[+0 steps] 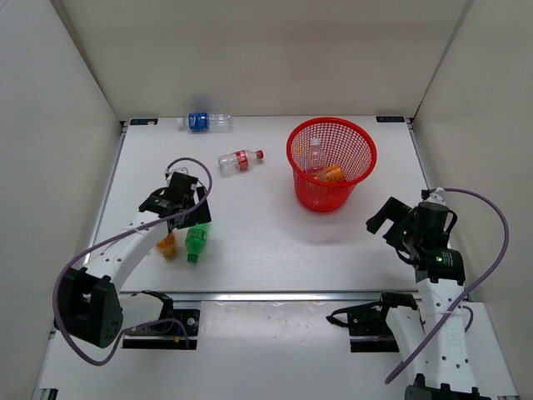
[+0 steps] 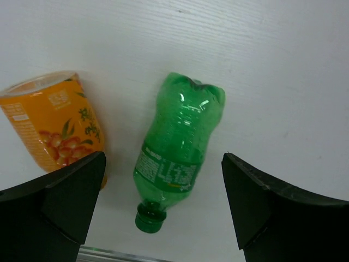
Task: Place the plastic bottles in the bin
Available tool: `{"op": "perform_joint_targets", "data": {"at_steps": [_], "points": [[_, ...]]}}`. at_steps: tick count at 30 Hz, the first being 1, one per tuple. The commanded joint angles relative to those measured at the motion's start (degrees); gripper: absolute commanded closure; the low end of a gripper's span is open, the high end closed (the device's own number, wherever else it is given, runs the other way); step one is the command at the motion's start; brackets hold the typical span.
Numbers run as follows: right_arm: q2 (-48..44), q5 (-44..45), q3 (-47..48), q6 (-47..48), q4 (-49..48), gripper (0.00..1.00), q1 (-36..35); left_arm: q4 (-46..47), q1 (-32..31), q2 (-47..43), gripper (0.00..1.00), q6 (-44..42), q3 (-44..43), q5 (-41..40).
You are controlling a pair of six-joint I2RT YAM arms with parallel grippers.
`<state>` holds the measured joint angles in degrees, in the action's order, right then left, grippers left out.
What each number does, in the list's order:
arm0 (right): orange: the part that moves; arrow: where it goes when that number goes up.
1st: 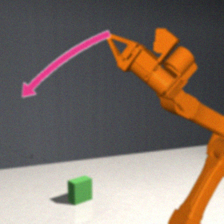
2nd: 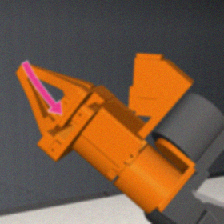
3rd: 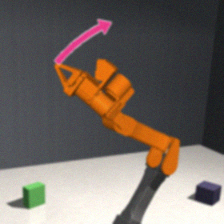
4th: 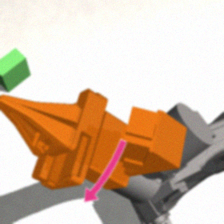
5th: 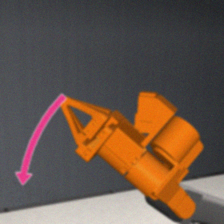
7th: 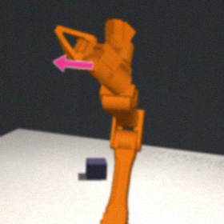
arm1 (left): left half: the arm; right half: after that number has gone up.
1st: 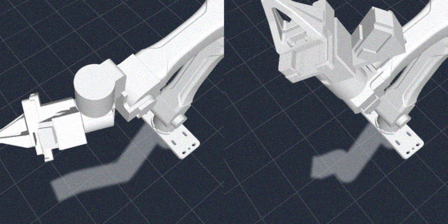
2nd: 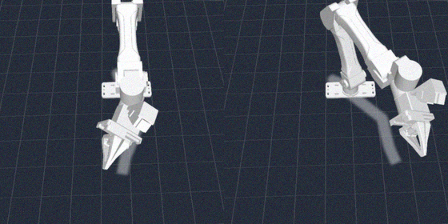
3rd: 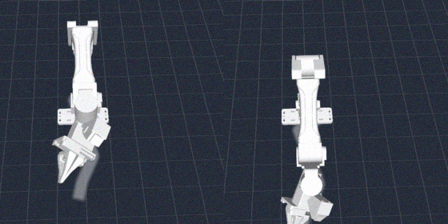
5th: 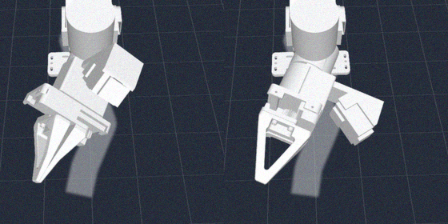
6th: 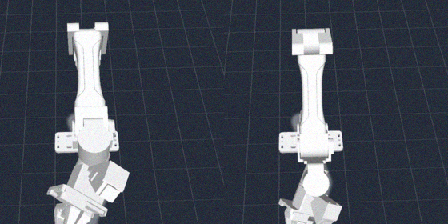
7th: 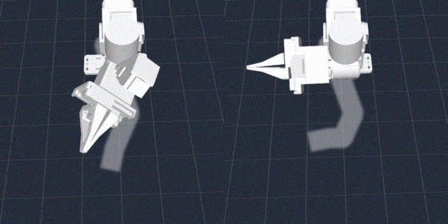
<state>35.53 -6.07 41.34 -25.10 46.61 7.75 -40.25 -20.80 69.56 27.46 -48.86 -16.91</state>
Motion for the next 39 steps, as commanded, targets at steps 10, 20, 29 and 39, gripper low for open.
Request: {"op": "perform_joint_targets", "data": {"at_steps": [10, 20, 29, 39], "points": [[0.07, 1.77, 0.49, -2.15, -2.14, 0.00, -3.53, 12.03, -0.74, 5.93, 0.02, 3.47, 5.00, 4.25], [-0.29, 1.76, -0.29, -1.17, -1.60, 0.00, -2.38, 14.15, -1.70, 7.70, 0.24, 3.30, 6.76, 4.95], [1.47, 3.17, -1.79, -0.73, -4.15, 0.01, -1.34, 8.96, -5.83, 1.20, 0.60, 1.28, -4.83, 6.18], [8.06, 2.54, -4.61, 3.04, -8.47, 0.01, -6.95, 14.15, -18.92, 16.10, 0.63, 0.93, -39.18, 12.95]]}}
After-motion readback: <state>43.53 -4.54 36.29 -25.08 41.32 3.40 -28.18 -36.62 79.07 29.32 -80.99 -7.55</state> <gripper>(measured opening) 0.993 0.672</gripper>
